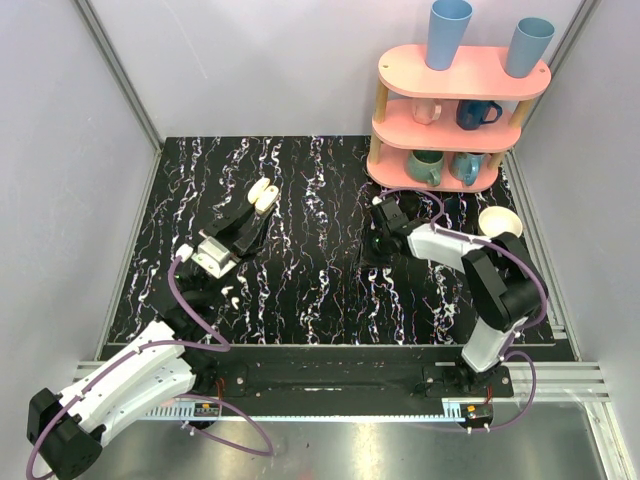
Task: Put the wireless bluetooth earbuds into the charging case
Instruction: Adjust the right earbud at the center of the board.
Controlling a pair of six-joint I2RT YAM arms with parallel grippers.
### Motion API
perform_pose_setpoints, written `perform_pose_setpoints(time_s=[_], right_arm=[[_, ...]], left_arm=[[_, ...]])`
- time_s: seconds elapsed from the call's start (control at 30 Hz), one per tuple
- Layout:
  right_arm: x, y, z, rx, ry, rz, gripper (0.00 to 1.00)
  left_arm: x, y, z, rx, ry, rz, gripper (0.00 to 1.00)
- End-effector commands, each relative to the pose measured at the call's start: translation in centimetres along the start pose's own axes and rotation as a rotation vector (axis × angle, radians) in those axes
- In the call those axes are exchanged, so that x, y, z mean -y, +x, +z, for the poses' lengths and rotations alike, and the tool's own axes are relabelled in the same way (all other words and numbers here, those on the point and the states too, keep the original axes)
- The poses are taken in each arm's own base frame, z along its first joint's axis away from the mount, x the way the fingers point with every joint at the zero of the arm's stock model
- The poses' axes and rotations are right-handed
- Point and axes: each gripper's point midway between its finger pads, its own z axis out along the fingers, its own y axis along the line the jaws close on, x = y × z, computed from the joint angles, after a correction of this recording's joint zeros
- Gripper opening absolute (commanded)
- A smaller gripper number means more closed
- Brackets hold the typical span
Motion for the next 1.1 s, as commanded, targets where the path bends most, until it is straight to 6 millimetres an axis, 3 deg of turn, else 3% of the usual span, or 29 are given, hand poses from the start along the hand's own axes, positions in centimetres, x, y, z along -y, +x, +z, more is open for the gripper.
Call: perform_pose_setpoints(time_s=[0.0, 0.33, 0.67, 0.9, 1.07], right_arm=[[0.3, -1.5, 0.5, 0.045, 0.060, 0.013, 0.35], [3.4, -3.6, 1.4, 0.102, 0.233, 0.003, 0.38], [4.7, -6.9, 1.8, 0.148, 0.267, -0.004, 0.38], [4.1, -8.3, 1.7, 0.159, 0.233, 0.024, 0.39], [3.5, -7.8, 2.4, 0.134, 0.201, 0.062, 0.38]], left_arm=[[-0.7, -1.0, 0.1, 0.036, -0.031, 0.016, 0.00], [-0.6, -0.9, 0.1, 0.031, -0.027, 0.014, 0.00], [-0.5, -1.0, 0.0, 0.032, -0.022, 0.013, 0.00], [-0.5, -0.8, 0.0, 0.031, -0.022, 0.011, 0.00], [-0.5, -0.9, 0.0, 0.032, -0.024, 0.009, 0.00]])
